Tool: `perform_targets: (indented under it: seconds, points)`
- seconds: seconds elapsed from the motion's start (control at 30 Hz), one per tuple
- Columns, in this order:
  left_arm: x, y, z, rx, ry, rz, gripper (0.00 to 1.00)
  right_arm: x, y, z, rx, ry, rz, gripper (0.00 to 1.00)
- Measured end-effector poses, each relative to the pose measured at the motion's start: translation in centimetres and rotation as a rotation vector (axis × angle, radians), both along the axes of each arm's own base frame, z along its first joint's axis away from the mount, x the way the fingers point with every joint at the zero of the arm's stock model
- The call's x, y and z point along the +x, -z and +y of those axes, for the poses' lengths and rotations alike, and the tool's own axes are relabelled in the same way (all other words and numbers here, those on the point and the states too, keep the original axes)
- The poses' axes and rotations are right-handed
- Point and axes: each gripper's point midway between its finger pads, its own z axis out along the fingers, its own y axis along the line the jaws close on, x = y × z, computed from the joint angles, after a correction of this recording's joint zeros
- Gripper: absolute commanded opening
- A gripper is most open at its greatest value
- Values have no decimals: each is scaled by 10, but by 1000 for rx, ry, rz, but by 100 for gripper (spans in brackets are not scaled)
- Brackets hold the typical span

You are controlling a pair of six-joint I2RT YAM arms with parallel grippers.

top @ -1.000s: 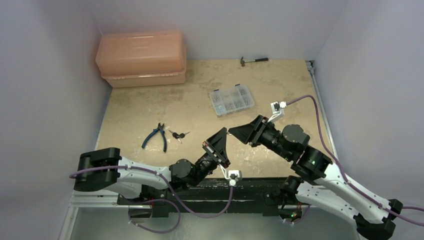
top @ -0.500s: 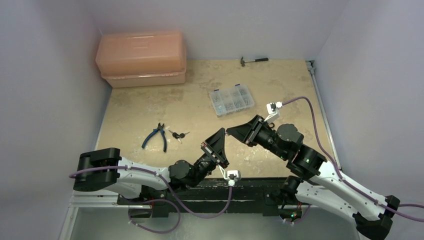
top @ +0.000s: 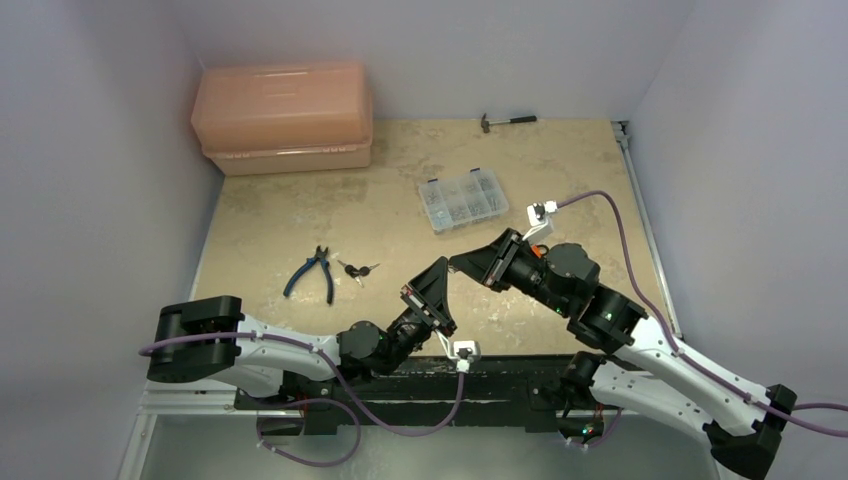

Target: Unlock with the key

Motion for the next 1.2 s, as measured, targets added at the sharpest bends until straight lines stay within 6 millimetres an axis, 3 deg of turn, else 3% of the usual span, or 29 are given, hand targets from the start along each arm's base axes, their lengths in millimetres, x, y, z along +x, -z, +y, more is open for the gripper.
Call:
perform_targets:
  seconds: [0.07,0.17,0.27,0.63,0.83,1.03,1.2]
  points:
    - [0,0,0,-1,-2,0,0,-1,-2,2,-9,-18,-12,20]
    - [0,-3,2,-17,-4,0,0,-4,-6,4,-35,-53,-42,30]
    - [-1,-6,2,-32,-2,-3,0,-9,-11,8,-72,-104,-72,34]
    - [-1,-9,4,-49,-5,-4,0,-17,-9,6,-111,-146,-83,27]
    - [-1,-9,4,-49,-5,-4,0,-15,-4,4,-126,-132,-69,42]
    - [-1,-9,4,-49,-5,-4,0,-14,-5,-1,-128,-108,-71,41]
    - [-1,-8,4,-49,-5,-4,0,-11,-5,-3,-127,-85,-66,34]
